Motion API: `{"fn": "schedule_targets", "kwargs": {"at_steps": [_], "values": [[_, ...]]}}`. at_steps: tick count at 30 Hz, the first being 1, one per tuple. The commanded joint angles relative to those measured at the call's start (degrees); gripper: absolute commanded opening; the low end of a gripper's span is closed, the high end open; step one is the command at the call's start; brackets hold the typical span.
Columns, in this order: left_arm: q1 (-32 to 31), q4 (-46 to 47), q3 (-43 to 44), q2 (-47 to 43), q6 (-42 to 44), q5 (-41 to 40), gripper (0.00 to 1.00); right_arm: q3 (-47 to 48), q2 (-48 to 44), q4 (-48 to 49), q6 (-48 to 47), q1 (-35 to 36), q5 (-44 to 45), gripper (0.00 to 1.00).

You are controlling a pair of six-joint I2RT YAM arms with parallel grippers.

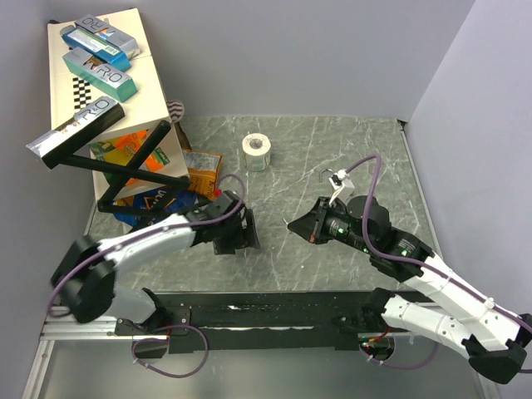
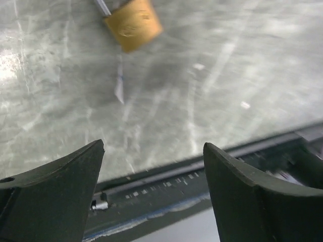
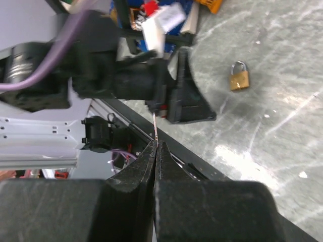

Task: Unlock with the key

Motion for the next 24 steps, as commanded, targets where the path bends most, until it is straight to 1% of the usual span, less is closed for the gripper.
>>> {"fn": "schedule_targets", "kwargs": {"at_steps": [1, 2, 5, 10, 14, 16, 20, 24], "values": [[-0.2, 0.9, 5.7, 6.9, -2.6, -2.6, 0.84, 3.1, -0.2, -4.6, -0.5, -0.2, 2.1, 0.0], [-0.2, 1.2, 6.9, 9.7, -2.6, -4.2, 0.83, 3.4, 0.1, -5.1, -0.8, -0.2, 2.0, 0.0], [-0.1, 0.9, 9.8, 14.9, -1.6, -5.4, 0.82, 5.0, 0.9, -6.2, -1.6, -0.2, 1.3, 0.0], [0.0, 1.2, 12.3, 21.3, 0.0, -6.8, 0.78, 6.5, 1.4, -8.1, -2.9, -0.3, 1.5, 0.0], [-0.1, -0.9, 15.4, 24.4, 1.1, -9.6, 0.71, 7.0, 1.1, -9.3, -3.4, -0.3, 1.7, 0.0], [-0.1, -1.3, 16.0, 25.6, 1.3, -10.6, 0.69, 7.2, 0.9, -9.9, -3.7, -0.3, 2.1, 0.0], [-0.1, -1.9, 18.1, 27.3, 2.5, -12.3, 0.7, 7.3, 0.2, -10.4, -3.9, -0.4, 2.8, 0.0], [-0.1, -4.9, 20.9, 29.8, 3.8, -15.8, 0.7, 7.6, 0.4, -10.8, -4.3, -0.6, 2.7, 0.0]]}}
